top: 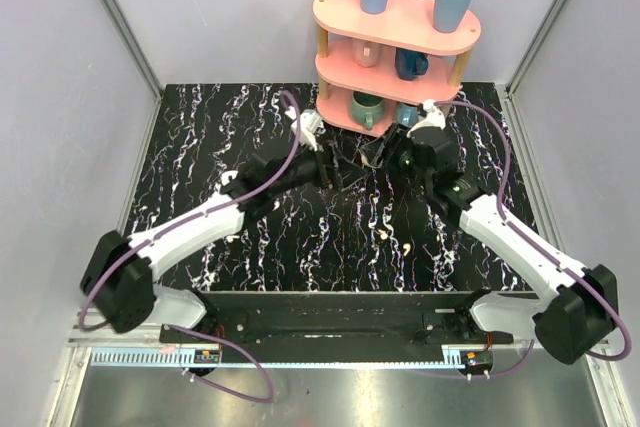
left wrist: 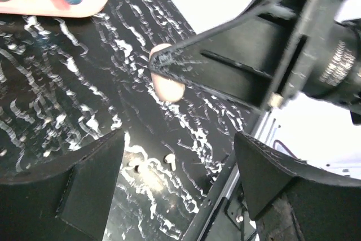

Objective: Insert the wireless bluetooth earbuds into the charging case
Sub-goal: Place the charging case at the center of the board.

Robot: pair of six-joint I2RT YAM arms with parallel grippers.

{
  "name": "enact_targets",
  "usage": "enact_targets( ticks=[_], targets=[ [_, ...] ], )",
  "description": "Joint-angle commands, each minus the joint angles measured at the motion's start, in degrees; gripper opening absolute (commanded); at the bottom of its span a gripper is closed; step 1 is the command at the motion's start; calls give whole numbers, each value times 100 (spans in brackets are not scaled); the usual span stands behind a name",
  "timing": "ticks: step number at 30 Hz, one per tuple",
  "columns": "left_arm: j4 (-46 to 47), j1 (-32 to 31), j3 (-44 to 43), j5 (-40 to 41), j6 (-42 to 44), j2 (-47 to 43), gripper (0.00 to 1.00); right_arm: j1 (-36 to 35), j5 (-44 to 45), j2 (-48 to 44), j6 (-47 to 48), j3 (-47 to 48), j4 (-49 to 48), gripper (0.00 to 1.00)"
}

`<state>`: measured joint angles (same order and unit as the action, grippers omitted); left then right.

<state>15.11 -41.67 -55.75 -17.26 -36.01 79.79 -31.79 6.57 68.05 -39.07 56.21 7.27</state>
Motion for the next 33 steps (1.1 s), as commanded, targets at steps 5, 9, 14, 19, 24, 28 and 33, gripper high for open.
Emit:
enact_targets(
  ticks=[5,9,14,19,24,28,33],
  targets=[
    [-1632,27,1004,1707,639,-2123,88,-90,-899,735,311,-346,522,25],
    [-2424,342,935,2515,902,-2757,91,-432,-1342,1043,628,-558,600,26],
    [-2996,984,793,2376,1061,-3144,93,-810,-1265,2095,1277,-225,1126,27],
    [-3085,1345,890,2157,1088,-3259,94,-996,-956,2572,1700,48,1163,27],
    [-3058,1398,1004,2095,1035,-3259,93,-1127,-499,3020,2096,408,1233,34],
    [-3023,1407,1057,2051,1052,-3215,93,-1189,-472,3276,2386,558,1251,43],
    [-3006,1425,1092,1998,1061,-3198,93,-1233,-314,3399,2702,585,1242,55]
  ],
)
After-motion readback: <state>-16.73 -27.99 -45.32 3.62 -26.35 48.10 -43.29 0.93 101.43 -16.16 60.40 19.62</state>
